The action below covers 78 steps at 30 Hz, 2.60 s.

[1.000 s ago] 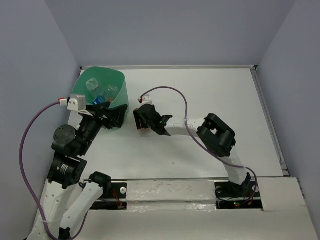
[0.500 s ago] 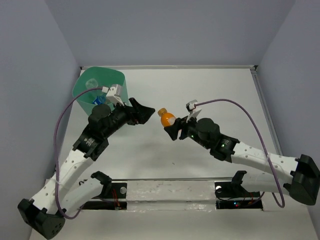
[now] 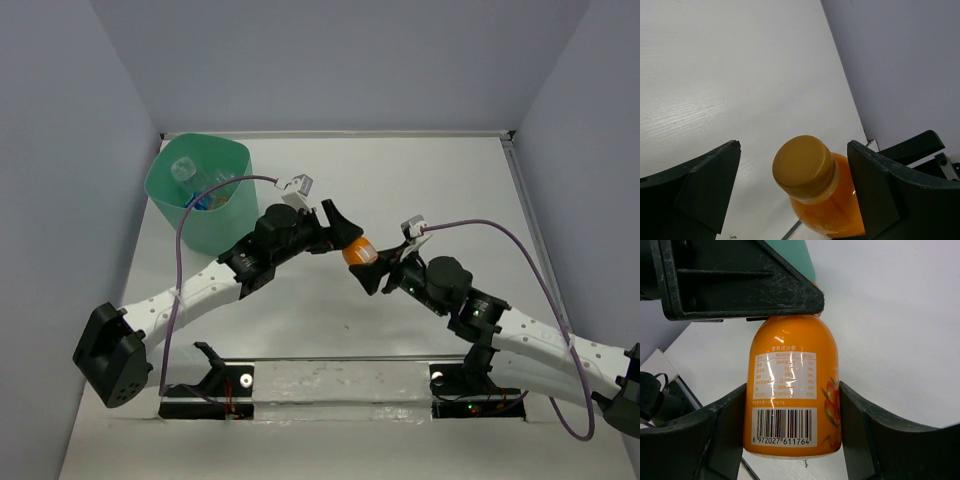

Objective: Put the plastic bottles in the bin

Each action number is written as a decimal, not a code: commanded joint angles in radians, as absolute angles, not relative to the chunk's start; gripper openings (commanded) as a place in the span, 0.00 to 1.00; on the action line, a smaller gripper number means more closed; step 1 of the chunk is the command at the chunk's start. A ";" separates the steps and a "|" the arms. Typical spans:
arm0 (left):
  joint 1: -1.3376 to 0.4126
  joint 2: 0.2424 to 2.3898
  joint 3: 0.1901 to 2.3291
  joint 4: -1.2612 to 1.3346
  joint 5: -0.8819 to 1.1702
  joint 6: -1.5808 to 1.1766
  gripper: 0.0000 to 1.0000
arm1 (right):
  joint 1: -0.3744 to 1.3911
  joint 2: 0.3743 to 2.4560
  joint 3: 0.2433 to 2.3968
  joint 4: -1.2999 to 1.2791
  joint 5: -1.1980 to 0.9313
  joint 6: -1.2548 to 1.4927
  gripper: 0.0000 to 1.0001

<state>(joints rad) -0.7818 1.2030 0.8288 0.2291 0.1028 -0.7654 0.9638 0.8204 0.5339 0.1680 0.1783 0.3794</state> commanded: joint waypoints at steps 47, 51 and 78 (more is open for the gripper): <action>-0.216 1.155 1.352 -0.031 -0.610 -0.275 0.00 | 0.971 0.497 0.442 0.003 0.121 0.446 1.00; -0.216 1.201 1.341 -0.006 -0.635 -0.267 0.00 | 0.971 0.477 0.440 -0.031 0.124 0.454 1.00; -0.218 0.902 1.219 0.078 -0.339 -0.353 0.99 | 0.971 0.414 0.716 -0.313 0.296 0.354 1.00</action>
